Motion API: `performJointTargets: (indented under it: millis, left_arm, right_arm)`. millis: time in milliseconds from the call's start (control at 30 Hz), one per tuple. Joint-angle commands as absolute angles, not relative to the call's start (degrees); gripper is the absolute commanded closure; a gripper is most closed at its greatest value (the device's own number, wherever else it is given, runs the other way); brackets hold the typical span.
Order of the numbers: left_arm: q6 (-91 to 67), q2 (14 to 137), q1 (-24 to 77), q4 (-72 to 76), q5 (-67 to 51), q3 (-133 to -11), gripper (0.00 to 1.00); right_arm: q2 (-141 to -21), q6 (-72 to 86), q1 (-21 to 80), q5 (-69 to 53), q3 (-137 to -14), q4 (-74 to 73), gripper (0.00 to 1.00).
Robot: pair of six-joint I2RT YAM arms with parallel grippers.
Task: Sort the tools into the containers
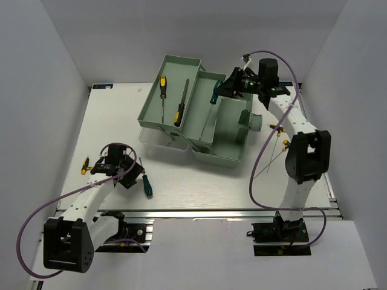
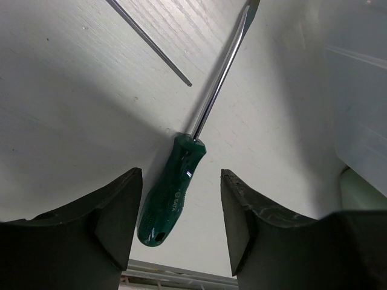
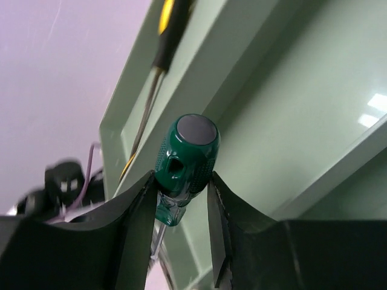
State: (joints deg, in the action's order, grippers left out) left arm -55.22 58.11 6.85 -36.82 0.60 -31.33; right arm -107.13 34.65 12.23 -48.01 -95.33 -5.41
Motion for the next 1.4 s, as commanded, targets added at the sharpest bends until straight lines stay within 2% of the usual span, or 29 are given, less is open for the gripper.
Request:
performJointTargets:
  millis: [0,133,167,233,267,367,433,533,567,633,667,700,867,1067,1367]
  left_arm:
    - [-54.4,57.4,7.7,-35.9,0.2,-30.2,0.35]
    - [-54.4,57.8,8.6,-34.5,0.1,-29.2,0.36]
    - [-54.3,58.3,8.8,-33.8,0.1,-29.3,0.37]
    - [-53.7,59.8,9.8,-33.1,-1.7,-29.4,0.39]
    - [-53.6,60.5,10.4,-32.1,-1.8,-29.4,0.39]
    - [-53.6,63.7,13.2,-30.3,-1.1,-30.1,0.43]
    - [-53.6,67.0,15.4,-30.0,0.7,-31.0,0.47]
    - [-53.1,71.6,17.7,-30.6,3.3,-32.8,0.53]
    - [-53.0,72.5,18.0,-31.6,3.9,-33.3,0.59]
    - [-53.0,73.9,19.0,-32.9,5.9,-34.0,0.67]
    - [-53.0,74.4,19.1,-33.6,6.3,-34.4,0.76]
    - [-53.0,74.4,19.2,-33.7,6.7,-34.4,0.81]
    - [-52.9,73.4,19.2,-33.9,7.4,-33.4,0.99]
    - [-52.3,69.7,19.2,-36.6,7.7,-36.1,1.00]
    - [-56.3,49.9,19.2,-48.0,10.6,-45.7,1.00]
  right_arm:
    - [-109.3,41.7,12.6,-44.6,-103.1,0.5,1.00]
    - [-114.9,40.5,12.8,-40.7,-106.8,0.1,1.00]
    - [-115.7,39.6,13.1,-39.7,-107.2,0.1,0.85]
    - [-116.6,36.5,13.4,-39.3,-108.1,-2.3,0.69]
    - [-116.5,35.8,13.4,-39.7,-107.8,-2.2,0.55]
    - [-114.8,32.7,13.3,-41.3,-106.4,-2.3,0.43]
    - [-112.6,30.9,12.9,-43.1,-104.3,-1.8,0.38]
    - [-109.4,30.0,11.1,-48.4,-99.5,2.6,0.24]
    - [-108.6,30.6,9.8,-52.6,-98.1,4.3,0.11]
    - [-106.4,32.2,8.1,-56.4,-95.3,9.9,0.11]
    - [-105.6,34.2,6.3,-59.5,-92.1,11.9,0.11]
    - [-104.9,35.1,5.5,-60.2,-90.7,13.5,0.11]
    - [-100.2,32.6,1.2,-62.4,-85.3,11.1,0.11]
    - [-95.6,22.9,0.6,-64.1,-82.7,5.4,0.11]
    - [-92.4,14.6,0.6,-66.1,-80.7,1.7,0.11]
